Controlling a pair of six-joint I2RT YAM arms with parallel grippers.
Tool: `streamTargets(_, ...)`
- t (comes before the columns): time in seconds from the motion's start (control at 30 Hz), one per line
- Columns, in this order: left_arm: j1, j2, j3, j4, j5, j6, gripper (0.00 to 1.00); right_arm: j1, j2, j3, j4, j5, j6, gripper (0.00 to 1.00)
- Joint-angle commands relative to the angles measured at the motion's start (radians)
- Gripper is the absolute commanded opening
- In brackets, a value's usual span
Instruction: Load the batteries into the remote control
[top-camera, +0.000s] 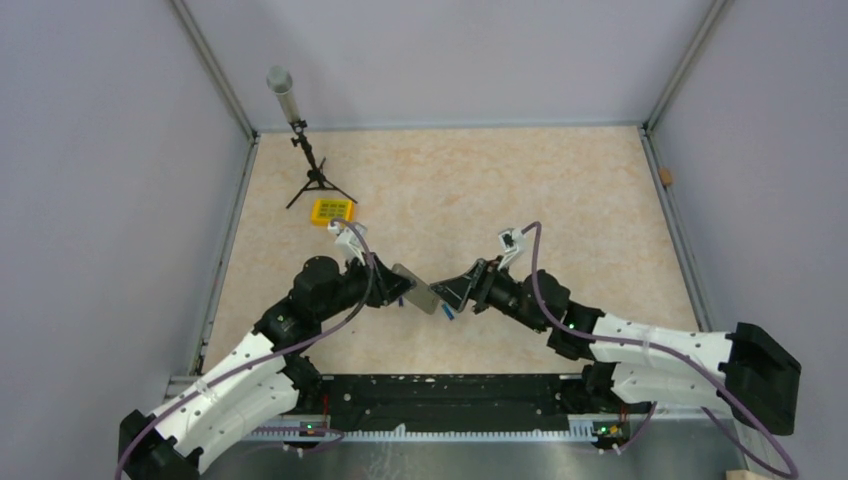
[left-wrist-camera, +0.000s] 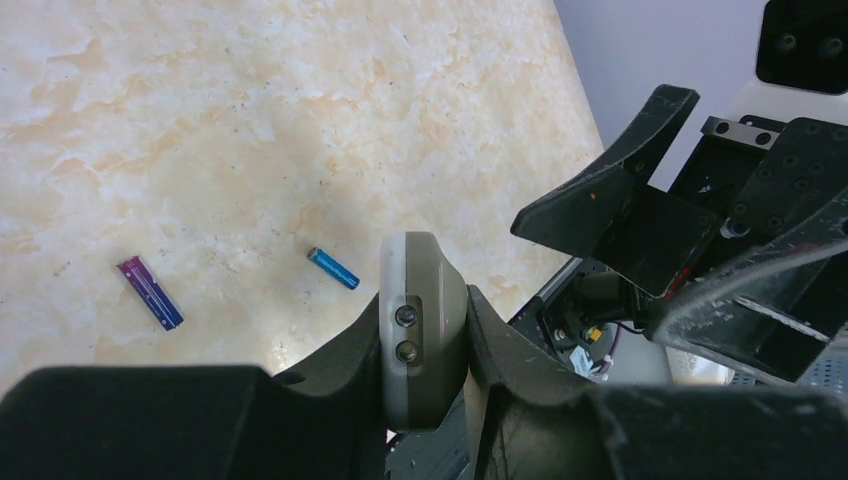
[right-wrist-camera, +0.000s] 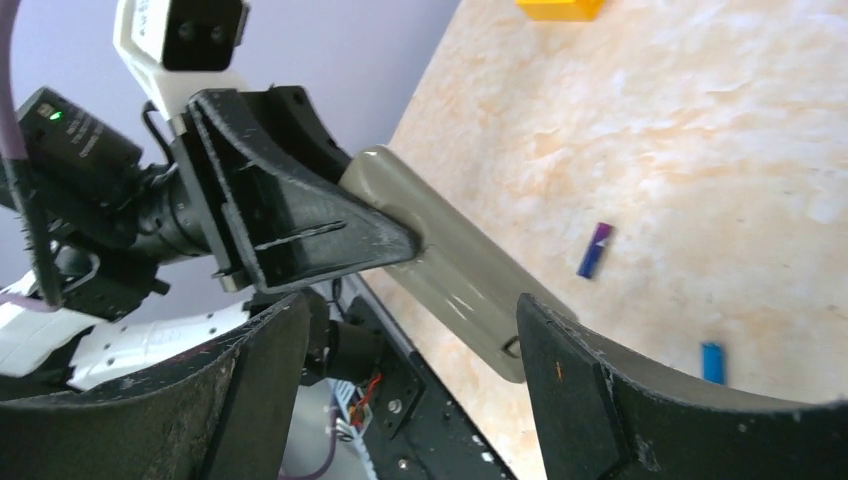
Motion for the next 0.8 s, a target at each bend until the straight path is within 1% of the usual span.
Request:
streamTargets(0.0,-0.003,-0.023,0.028,0.042,0.018,-0.011,0.00,0.010,-0.069,-0.016,-0.200,0.126,-0.047,0.75)
streamTargets(0.07,-0.004,-0.029,0.026,0.055,0.029,-0.023,0.00,0.010,-0.076,-0.036,-0.219,0.139,-0.032,0.75)
streamTargets(0.3,-0.003,-0.053,0.016,0.080,0.056,-0.083,0.00,0.010,-0.062,-0.097,-0.172,0.135,0.051,0.74)
streamTargets(0.37,-0.003,-0.063,0.009,0.117,0.056,-0.096,0.00,0.010,-0.054,-0.106,-0.156,0.130,0.066,0.74)
streamTargets(0.57,-0.004,-0.066,-0.006,0.146,0.072,-0.137,0.00,0.010,-0.049,-0.113,-0.122,0.113,0.082,0.74)
streamTargets(0.77,-0.003,-0.065,-0.010,0.153,0.072,-0.137,0.00,0.010,-0.072,-0.128,-0.090,0.094,0.085,0.74)
